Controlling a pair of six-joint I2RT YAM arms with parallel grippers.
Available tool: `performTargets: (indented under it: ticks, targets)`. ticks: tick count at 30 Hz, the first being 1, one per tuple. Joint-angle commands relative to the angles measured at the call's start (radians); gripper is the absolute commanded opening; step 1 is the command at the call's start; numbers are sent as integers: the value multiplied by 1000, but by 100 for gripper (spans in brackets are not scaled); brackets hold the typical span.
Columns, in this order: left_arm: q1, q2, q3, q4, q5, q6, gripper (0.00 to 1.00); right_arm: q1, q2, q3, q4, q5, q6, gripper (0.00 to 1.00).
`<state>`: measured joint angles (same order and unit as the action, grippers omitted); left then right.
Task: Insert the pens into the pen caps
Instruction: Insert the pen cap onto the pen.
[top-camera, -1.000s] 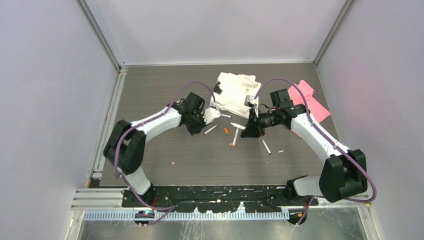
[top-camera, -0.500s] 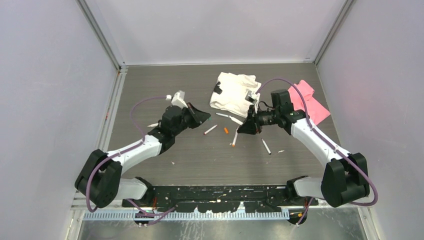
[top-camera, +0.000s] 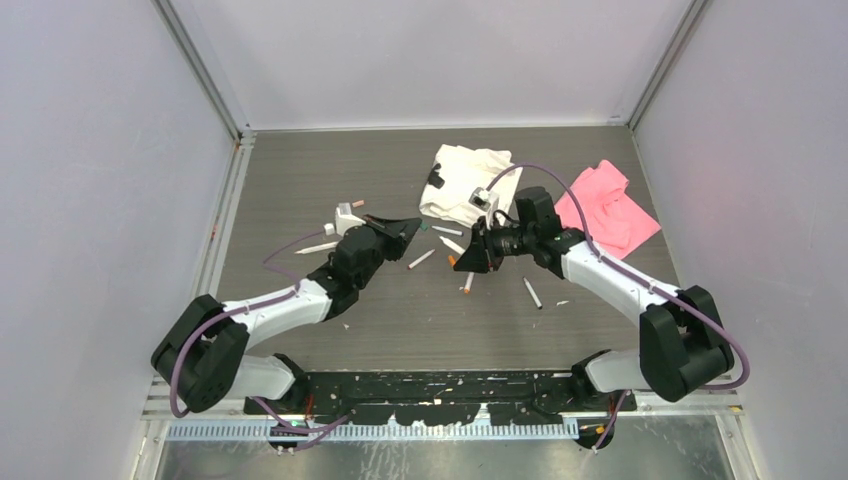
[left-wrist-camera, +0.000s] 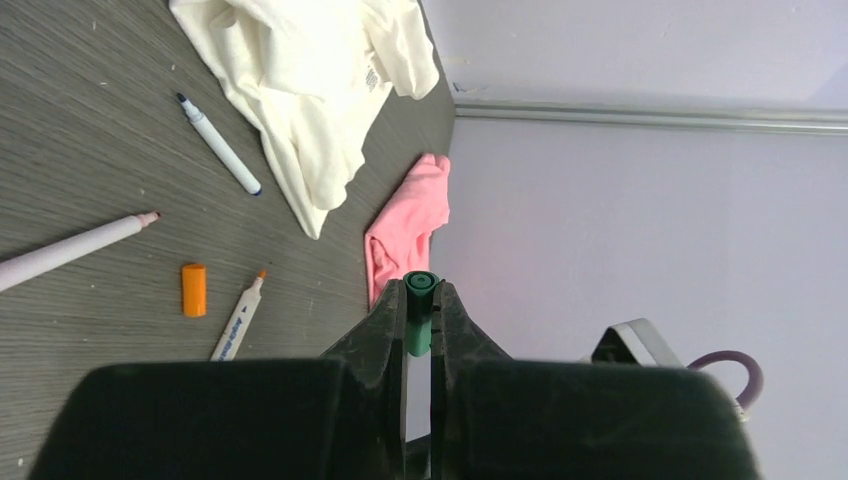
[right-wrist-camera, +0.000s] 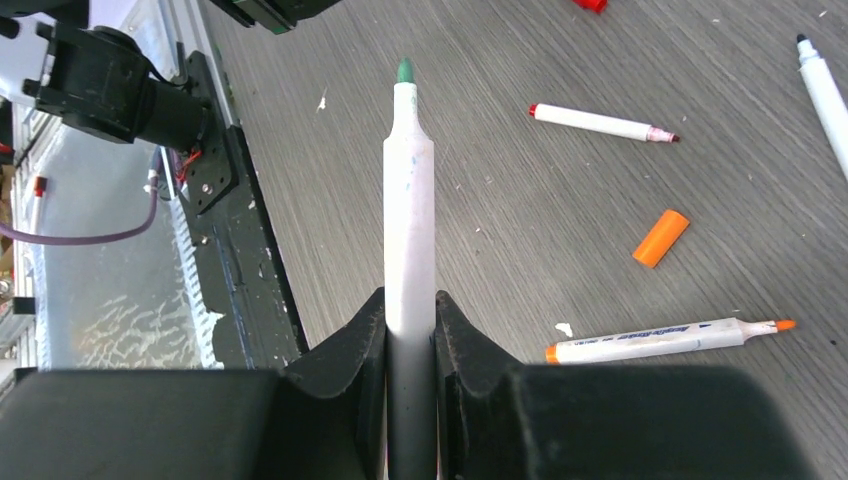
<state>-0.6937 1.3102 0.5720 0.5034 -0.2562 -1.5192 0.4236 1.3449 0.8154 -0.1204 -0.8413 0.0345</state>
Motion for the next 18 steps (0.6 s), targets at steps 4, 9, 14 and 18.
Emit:
performTargets:
  ticks: [4, 9, 14, 18]
  targets:
    - [-40, -23, 38, 14, -84, -69, 1, 43, 28, 27, 58, 121, 39, 1]
    - [-54, -13, 40, 28, -77, -81, 1, 51, 30, 33, 57, 150, 45, 1]
    - [-61, 9, 40, 45, -65, -94, 1, 51, 28, 41, 57, 150, 52, 1]
    - [-64, 24, 33, 68, -61, -99, 1, 50, 28, 41, 62, 136, 61, 1]
